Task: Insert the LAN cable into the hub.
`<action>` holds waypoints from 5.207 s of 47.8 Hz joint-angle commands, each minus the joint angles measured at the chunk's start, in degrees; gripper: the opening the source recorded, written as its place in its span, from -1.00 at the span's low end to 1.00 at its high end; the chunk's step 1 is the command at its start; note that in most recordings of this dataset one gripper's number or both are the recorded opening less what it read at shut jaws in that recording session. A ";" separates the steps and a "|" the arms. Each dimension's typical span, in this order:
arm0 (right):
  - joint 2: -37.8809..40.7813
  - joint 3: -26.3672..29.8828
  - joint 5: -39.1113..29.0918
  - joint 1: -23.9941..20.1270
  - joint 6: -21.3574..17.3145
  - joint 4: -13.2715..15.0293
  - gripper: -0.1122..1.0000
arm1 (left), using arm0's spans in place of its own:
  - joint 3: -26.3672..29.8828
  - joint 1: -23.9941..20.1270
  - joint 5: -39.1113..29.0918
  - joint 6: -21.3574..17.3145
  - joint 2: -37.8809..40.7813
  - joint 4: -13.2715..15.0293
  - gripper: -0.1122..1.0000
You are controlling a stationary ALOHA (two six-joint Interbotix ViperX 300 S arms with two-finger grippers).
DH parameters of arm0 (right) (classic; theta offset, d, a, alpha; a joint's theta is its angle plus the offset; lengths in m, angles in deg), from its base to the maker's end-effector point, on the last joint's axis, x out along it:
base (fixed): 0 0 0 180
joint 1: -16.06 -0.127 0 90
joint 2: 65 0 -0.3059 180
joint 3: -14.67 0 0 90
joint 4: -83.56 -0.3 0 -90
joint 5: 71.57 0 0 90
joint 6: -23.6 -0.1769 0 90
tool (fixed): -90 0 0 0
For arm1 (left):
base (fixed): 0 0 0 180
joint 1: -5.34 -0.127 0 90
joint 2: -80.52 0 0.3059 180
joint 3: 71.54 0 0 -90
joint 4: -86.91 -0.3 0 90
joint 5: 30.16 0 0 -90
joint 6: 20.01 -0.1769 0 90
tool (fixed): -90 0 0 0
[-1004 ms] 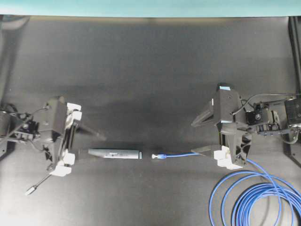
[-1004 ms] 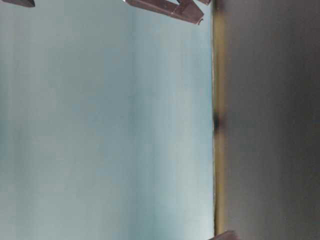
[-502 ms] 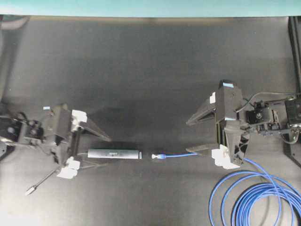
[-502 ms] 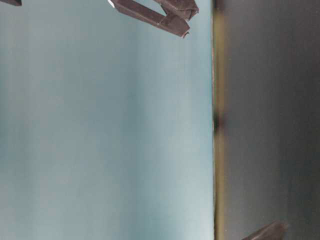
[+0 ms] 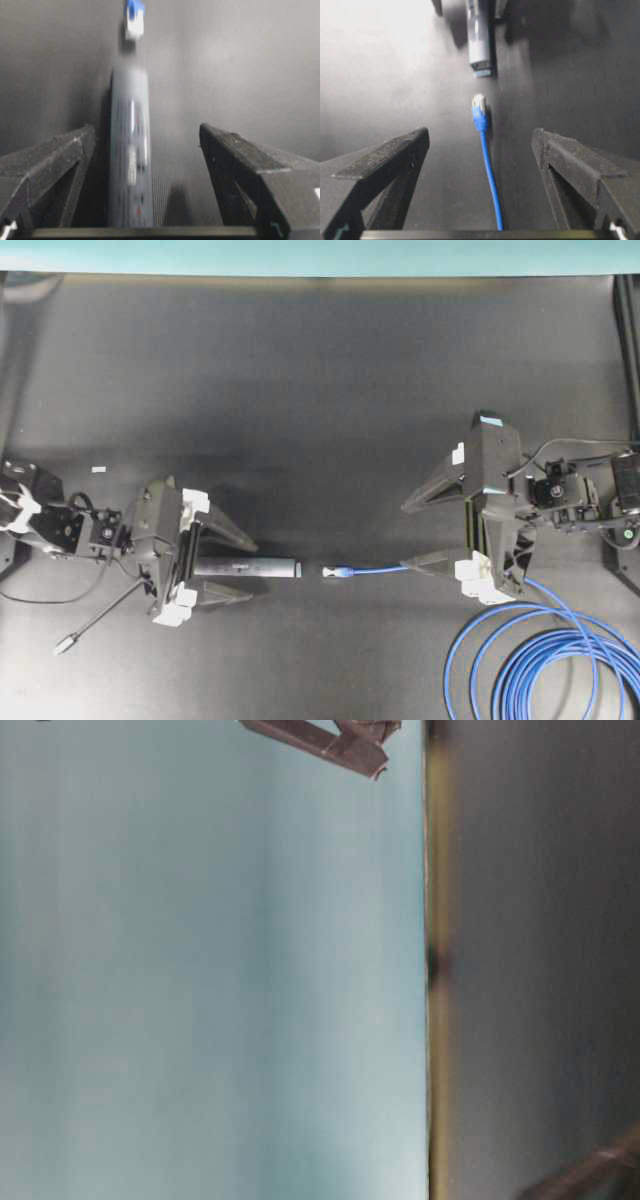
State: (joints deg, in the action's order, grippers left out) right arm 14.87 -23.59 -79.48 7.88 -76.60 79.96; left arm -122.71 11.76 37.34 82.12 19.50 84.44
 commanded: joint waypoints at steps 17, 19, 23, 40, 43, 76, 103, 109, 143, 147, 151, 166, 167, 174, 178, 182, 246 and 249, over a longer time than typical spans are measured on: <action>-1.23 -0.97 0.62 -0.88 -0.62 -0.09 0.63 | 1.49 0.88 -6.06 0.18 1.58 -0.18 0.42; -1.23 -1.14 0.62 -1.05 -0.62 0.00 0.63 | 1.49 1.05 -6.15 0.00 1.49 -0.18 0.28; -1.23 -1.76 0.70 -1.41 -0.62 -0.09 0.63 | 1.49 1.41 -6.50 -0.44 0.97 -0.18 -0.07; 4.13 -3.52 7.47 -1.58 0.00 0.26 0.63 | 8.26 0.97 -32.08 -0.26 -11.43 -0.18 -0.29; 6.33 -3.60 9.76 -1.76 0.09 0.26 0.63 | 10.46 0.70 -39.81 -0.44 -14.59 -0.18 -0.29; 32.96 3.52 24.87 -2.81 0.26 0.26 0.60 | 17.75 0.88 -74.44 -0.09 -29.79 -0.18 -0.29; 34.01 3.43 19.60 -3.52 -0.09 0.26 -0.26 | 17.40 1.14 -74.53 -0.09 -29.97 -0.18 -0.29; 33.93 3.43 19.07 -3.69 -0.35 0.26 -0.58 | 17.49 1.14 -74.44 -0.18 -29.88 -0.18 -0.29; 23.73 6.24 20.92 -2.90 -0.18 0.26 -0.58 | 22.15 0.88 -73.74 -7.82 -27.69 -0.26 -0.29; 23.91 6.77 21.09 -2.72 0.09 0.26 -0.58 | 22.24 0.70 -72.86 -7.82 -27.60 -0.26 -0.29; 24.08 6.94 21.18 -2.46 0.18 0.26 -0.58 | 22.24 0.70 -72.33 -7.82 -27.60 -0.26 -0.29; 24.17 7.12 22.94 -2.02 0.18 0.26 -0.58 | 22.32 0.70 -72.16 -7.82 -27.60 -0.26 -0.29; 24.17 7.12 22.94 -2.02 0.26 0.26 -0.58 | 22.32 0.79 -72.16 -7.82 -27.51 -0.26 -0.29; 24.17 7.29 22.68 -2.11 0.26 0.26 -0.58 | 22.68 0.70 -72.16 -7.91 -27.16 -0.26 -0.29; 24.26 7.29 22.68 -2.29 0.26 0.26 -0.58 | 22.85 0.70 -72.16 -7.91 -26.81 -0.26 -0.29; 24.26 7.38 22.68 -2.37 0.26 0.26 -0.58 | 23.20 0.70 -72.16 -8.00 -26.28 -0.26 -0.29; 24.96 8.70 16.52 -2.46 0.35 0.88 -0.58 | 27.42 1.67 -77.43 -12.66 -22.85 -0.26 -0.29; 25.05 8.88 16.52 -2.46 0.35 0.97 -0.58 | 27.69 1.49 -77.34 -12.66 -22.59 -0.26 -0.29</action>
State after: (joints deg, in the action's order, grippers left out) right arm 40.19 -15.85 -63.22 4.90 -76.69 80.66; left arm -96.34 12.90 -40.62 69.46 -2.91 84.36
